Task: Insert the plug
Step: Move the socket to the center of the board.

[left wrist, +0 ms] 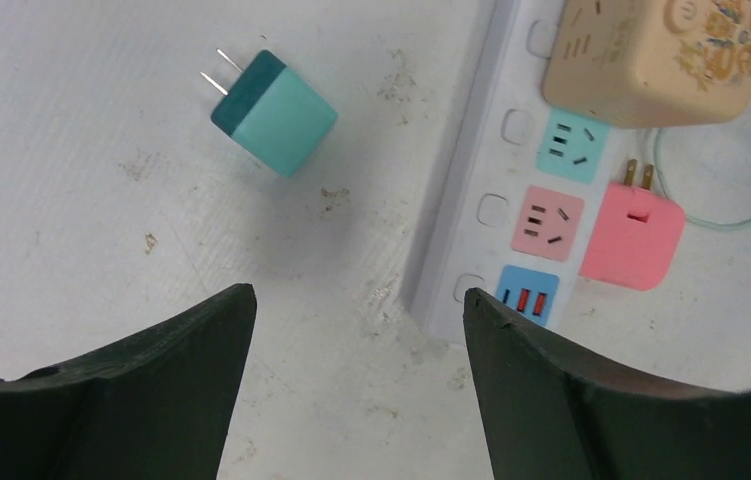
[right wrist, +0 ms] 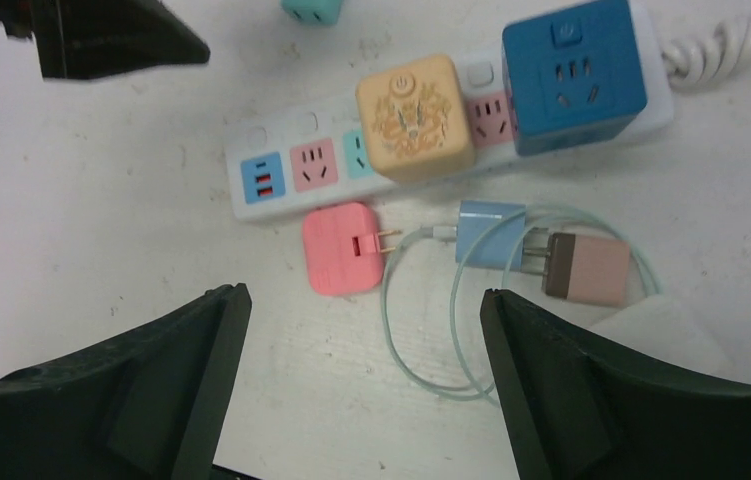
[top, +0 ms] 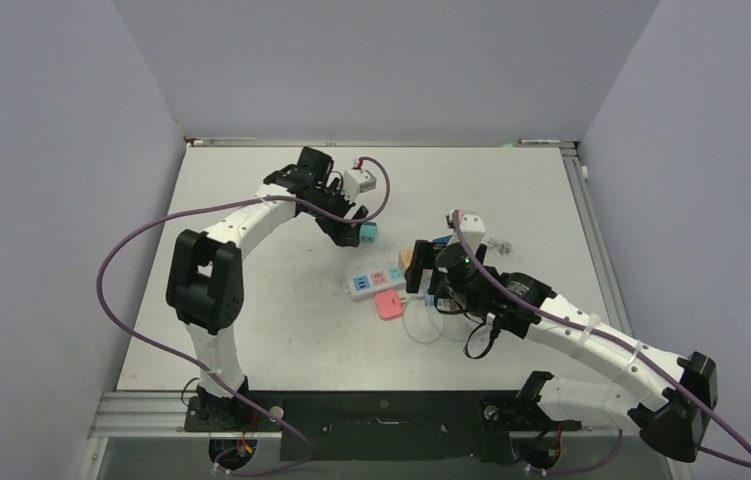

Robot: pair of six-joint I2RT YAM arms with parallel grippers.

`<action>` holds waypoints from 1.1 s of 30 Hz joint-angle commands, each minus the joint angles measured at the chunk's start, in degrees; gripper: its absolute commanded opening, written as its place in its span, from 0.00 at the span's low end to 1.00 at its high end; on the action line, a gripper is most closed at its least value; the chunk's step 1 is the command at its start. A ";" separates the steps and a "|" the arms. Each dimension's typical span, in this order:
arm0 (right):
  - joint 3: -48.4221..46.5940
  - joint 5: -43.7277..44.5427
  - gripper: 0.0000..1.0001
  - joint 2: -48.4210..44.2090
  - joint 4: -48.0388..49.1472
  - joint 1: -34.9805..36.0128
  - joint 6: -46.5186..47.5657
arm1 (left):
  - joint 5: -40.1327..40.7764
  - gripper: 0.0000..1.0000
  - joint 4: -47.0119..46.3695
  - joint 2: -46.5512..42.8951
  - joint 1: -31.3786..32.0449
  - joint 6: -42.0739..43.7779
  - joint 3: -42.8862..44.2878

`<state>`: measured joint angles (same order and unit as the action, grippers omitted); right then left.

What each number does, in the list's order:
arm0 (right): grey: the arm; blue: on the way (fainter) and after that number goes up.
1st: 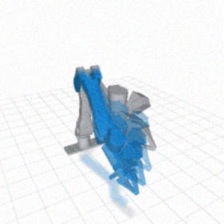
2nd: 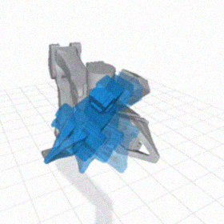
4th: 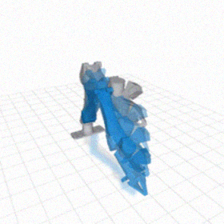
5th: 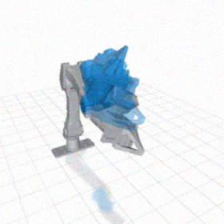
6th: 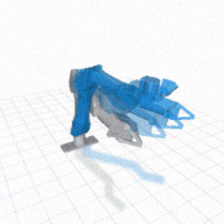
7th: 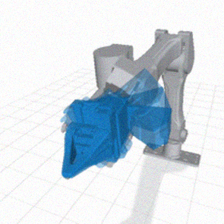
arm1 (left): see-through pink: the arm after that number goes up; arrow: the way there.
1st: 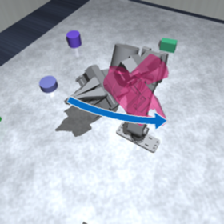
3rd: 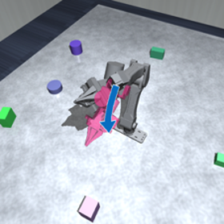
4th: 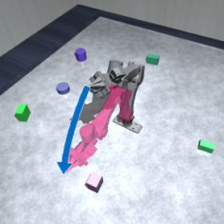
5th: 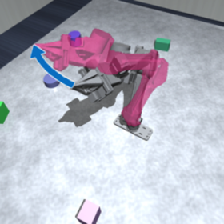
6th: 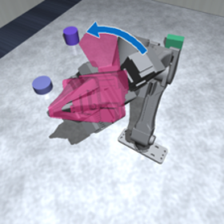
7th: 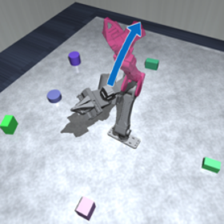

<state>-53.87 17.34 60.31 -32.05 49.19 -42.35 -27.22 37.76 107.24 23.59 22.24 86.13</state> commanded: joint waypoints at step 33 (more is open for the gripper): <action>8.58 -4.68 0.27 16.95 10.15 -28.16 -3.54 | -0.58 0.43 -5.14 -1.58 8.05 12.08 -14.84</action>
<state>-45.89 15.09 74.91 -26.28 23.86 -47.70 -23.35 32.93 109.75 29.50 36.27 72.71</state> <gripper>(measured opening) 0.284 0.434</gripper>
